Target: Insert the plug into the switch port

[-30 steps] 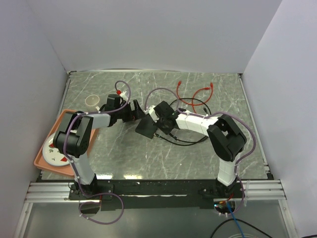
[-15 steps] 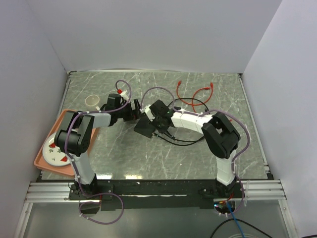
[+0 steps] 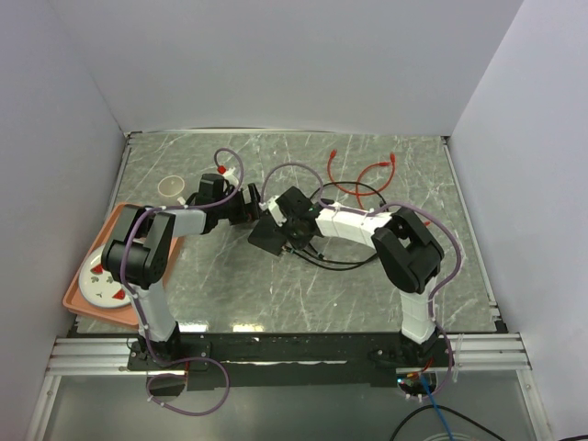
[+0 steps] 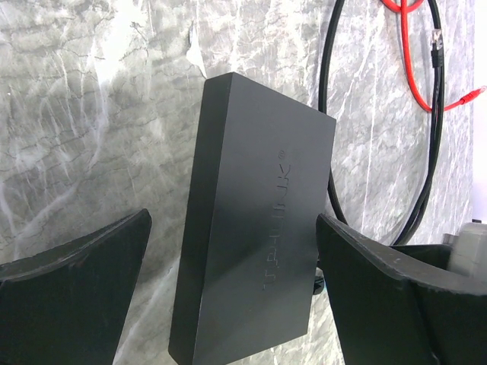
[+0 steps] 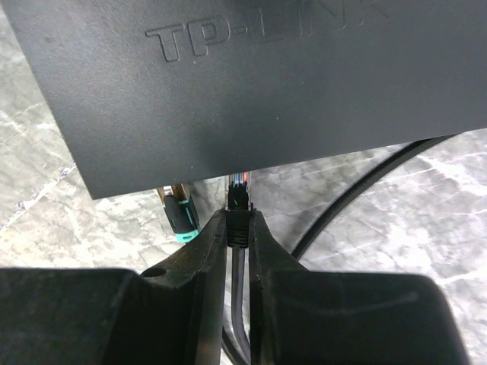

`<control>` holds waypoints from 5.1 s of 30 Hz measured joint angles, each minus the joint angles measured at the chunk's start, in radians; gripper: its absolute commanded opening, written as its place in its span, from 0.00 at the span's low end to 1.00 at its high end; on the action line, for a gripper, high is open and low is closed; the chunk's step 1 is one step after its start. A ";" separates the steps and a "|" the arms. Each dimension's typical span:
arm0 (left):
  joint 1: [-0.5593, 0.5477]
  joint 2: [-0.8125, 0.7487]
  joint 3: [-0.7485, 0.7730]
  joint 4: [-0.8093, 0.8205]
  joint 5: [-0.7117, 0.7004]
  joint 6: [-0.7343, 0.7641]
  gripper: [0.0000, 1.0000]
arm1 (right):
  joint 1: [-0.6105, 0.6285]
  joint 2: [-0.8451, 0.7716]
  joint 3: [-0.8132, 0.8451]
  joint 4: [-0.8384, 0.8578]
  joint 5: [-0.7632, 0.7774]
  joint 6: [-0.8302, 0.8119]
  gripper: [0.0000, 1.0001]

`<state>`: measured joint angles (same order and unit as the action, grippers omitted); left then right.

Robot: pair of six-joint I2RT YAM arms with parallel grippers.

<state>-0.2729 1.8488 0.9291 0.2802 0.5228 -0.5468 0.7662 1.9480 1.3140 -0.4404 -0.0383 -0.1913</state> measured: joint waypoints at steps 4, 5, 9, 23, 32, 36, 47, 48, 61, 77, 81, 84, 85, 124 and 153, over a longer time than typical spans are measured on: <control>0.001 0.001 0.000 0.000 0.005 0.002 0.95 | 0.002 -0.003 -0.026 0.039 0.007 0.018 0.00; 0.001 0.001 -0.001 0.002 0.005 0.002 0.95 | 0.002 -0.003 -0.026 0.040 0.010 0.020 0.00; 0.002 0.002 -0.009 0.015 0.013 0.003 0.94 | 0.004 -0.003 -0.026 0.047 0.031 0.039 0.00; 0.004 0.015 -0.012 0.040 0.051 0.006 0.89 | -0.001 -0.003 -0.030 0.081 0.080 0.049 0.00; 0.004 0.029 -0.011 0.050 0.089 0.016 0.87 | -0.001 -0.003 -0.030 0.090 0.091 0.040 0.00; 0.005 0.034 -0.011 0.056 0.103 0.016 0.85 | -0.001 -0.003 -0.030 0.090 0.087 0.040 0.00; 0.016 0.049 -0.018 0.081 0.114 0.013 0.72 | 0.002 -0.003 -0.030 0.092 0.080 0.044 0.00; 0.016 0.049 -0.021 0.090 0.115 0.012 0.72 | 0.003 -0.003 -0.030 0.093 0.081 0.044 0.00; 0.019 0.066 -0.026 0.127 0.128 0.014 0.69 | 0.042 -0.023 -0.043 0.093 0.131 0.034 0.00; 0.018 0.080 -0.022 0.142 0.143 0.030 0.67 | 0.057 -0.047 -0.051 0.086 0.147 0.018 0.00; 0.015 0.080 -0.022 0.142 0.143 0.034 0.67 | 0.057 -0.030 -0.052 0.089 0.151 0.018 0.00; 0.014 0.080 -0.021 0.142 0.143 0.036 0.67 | 0.057 -0.030 -0.060 0.100 0.156 0.019 0.00; 0.014 0.080 -0.021 0.141 0.143 0.037 0.67 | 0.057 -0.030 -0.064 0.105 0.156 0.019 0.00; -0.012 0.080 0.000 0.106 0.080 0.073 0.59 | 0.048 -0.048 -0.102 0.150 0.142 0.045 0.00; -0.020 0.079 0.009 0.089 0.084 0.052 0.64 | 0.048 -0.308 -0.420 0.362 0.099 0.045 0.00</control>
<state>-0.2932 1.9278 0.9382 0.3687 0.6064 -0.4946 0.8146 1.6398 0.8944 -0.0788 0.0608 -0.1467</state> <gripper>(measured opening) 0.636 0.169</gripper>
